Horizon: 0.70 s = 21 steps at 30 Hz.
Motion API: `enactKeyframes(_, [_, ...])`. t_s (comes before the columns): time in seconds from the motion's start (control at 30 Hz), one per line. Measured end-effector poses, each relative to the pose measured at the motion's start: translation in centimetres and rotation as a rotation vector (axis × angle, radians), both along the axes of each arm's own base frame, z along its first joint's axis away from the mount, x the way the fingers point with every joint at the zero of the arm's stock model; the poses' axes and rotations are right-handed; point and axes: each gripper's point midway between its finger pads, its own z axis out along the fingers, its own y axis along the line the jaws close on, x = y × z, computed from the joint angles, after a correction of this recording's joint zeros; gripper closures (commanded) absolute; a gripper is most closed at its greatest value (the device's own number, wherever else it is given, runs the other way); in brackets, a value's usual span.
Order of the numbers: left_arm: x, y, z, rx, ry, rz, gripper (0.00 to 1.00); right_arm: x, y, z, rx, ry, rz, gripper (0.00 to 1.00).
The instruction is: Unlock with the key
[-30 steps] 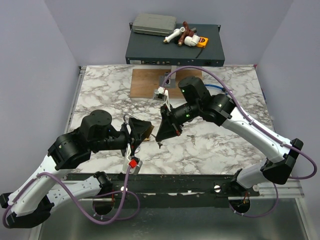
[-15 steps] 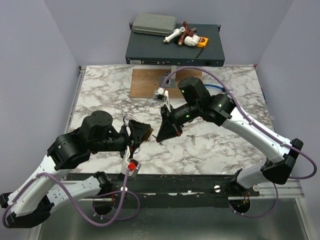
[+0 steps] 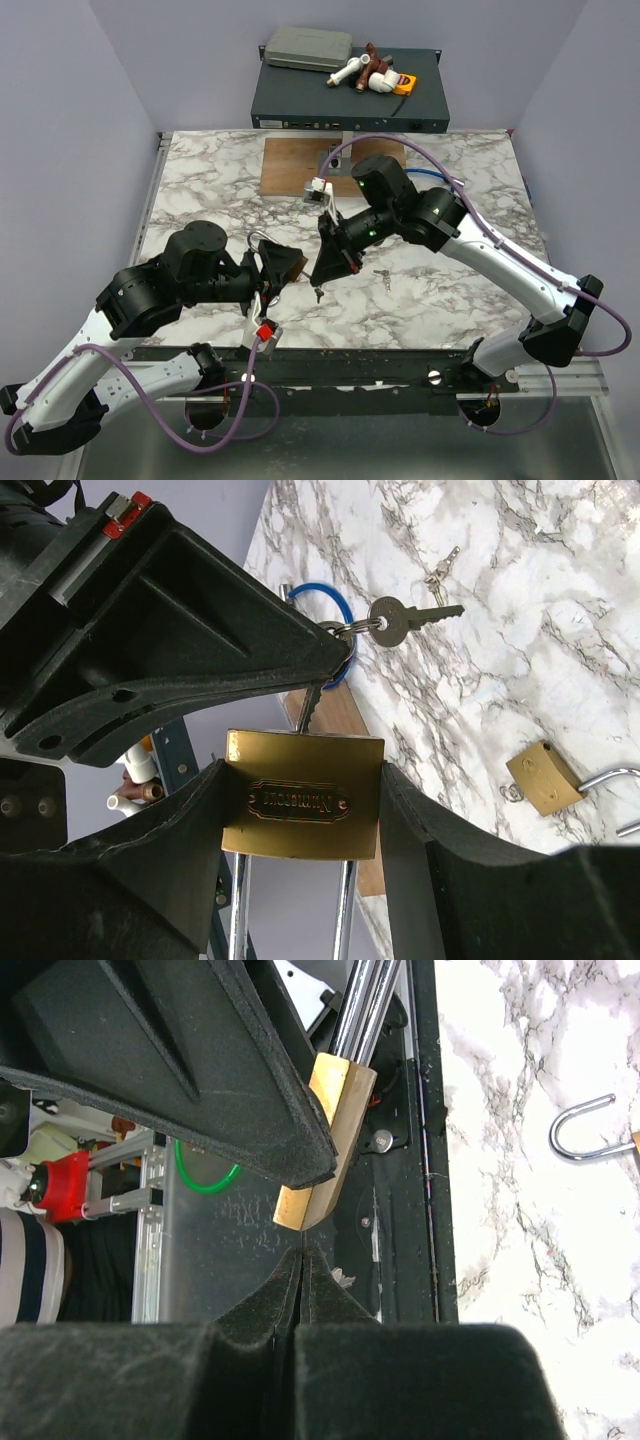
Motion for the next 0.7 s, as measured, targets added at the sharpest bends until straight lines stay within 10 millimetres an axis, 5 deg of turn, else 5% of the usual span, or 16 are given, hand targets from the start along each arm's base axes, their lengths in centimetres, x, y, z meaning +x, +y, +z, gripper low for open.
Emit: enactKeyframes(0.7, [-0.38,0.19,-0.1,0.01,0.001,-0.012,1.0,0.0,0.23,-0.72,-0.021,0.008,0.006,0.99])
